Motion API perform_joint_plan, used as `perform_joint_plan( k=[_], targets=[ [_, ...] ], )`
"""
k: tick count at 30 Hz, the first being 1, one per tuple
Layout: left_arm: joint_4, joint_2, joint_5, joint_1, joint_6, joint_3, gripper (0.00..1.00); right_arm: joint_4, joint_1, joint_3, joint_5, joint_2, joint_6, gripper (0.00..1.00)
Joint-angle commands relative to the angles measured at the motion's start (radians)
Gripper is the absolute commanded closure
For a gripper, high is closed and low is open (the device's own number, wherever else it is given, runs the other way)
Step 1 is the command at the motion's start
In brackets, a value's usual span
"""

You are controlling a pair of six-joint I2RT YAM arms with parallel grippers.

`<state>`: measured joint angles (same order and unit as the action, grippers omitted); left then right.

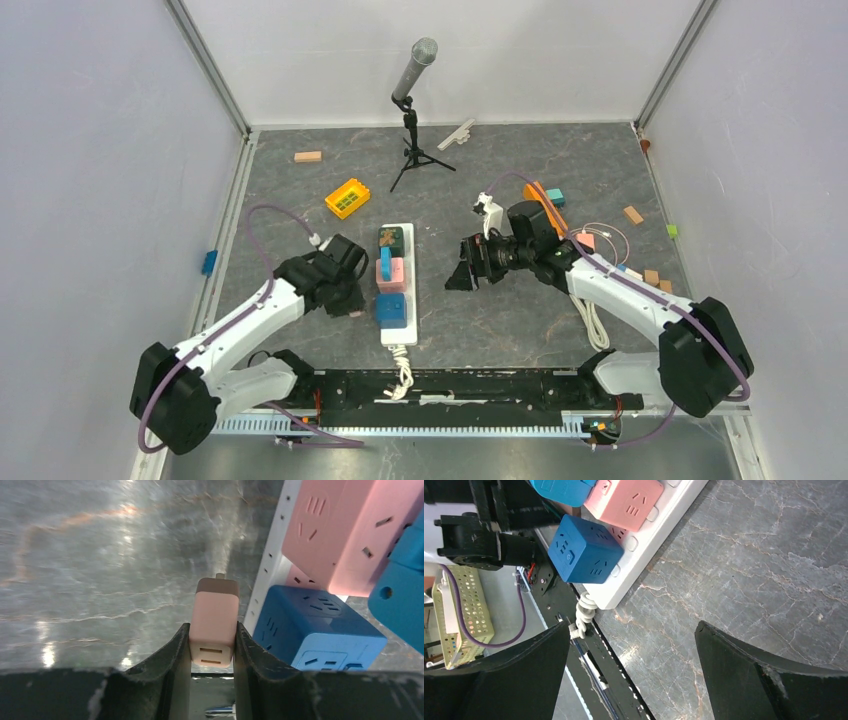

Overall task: Insert the plug
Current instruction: Move the socket to the center of the board.

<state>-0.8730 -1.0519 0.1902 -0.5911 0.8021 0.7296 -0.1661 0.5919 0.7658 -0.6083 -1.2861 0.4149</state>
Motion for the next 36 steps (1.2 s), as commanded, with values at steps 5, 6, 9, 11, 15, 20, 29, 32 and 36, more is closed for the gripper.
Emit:
perform_joint_plan(
  k=[5,6,9,11,15,20,29,32,36],
  targets=[
    [0.307,-0.121,-0.224,-0.146,0.188,-0.02,0.98,0.039,-0.042,-0.011,0.003,0.014,-0.011,0.02],
    [0.352,-0.138,-0.23,-0.175,0.204,-0.01,0.98,0.035,-0.046,-0.011,0.004,0.016,-0.016,0.02],
    [0.461,-0.187,-0.247,-0.235,0.239,0.011,0.98,0.022,-0.059,-0.008,0.005,0.02,-0.029,0.02],
    [0.496,-0.202,-0.242,-0.253,0.24,0.02,0.98,0.008,-0.061,-0.002,0.011,0.022,-0.042,0.02],
    [0.461,-0.167,-0.154,-0.256,0.181,0.026,0.98,-0.023,-0.061,0.003,0.025,0.023,-0.073,0.02],
    [0.461,-0.012,-0.093,-0.256,0.011,-0.064,0.98,-0.041,-0.063,0.01,0.017,0.005,-0.104,0.02],
    [0.604,0.235,-0.147,-0.255,-0.06,-0.305,0.98,-0.034,-0.063,0.037,-0.022,-0.038,-0.109,0.02],
    [0.519,0.245,0.001,-0.254,0.017,-0.295,0.98,-0.022,-0.061,0.025,-0.039,-0.049,-0.103,0.02],
    [0.565,0.204,0.093,-0.251,0.029,-0.273,0.98,0.016,-0.061,-0.011,-0.081,-0.072,-0.081,0.03]
  ],
)
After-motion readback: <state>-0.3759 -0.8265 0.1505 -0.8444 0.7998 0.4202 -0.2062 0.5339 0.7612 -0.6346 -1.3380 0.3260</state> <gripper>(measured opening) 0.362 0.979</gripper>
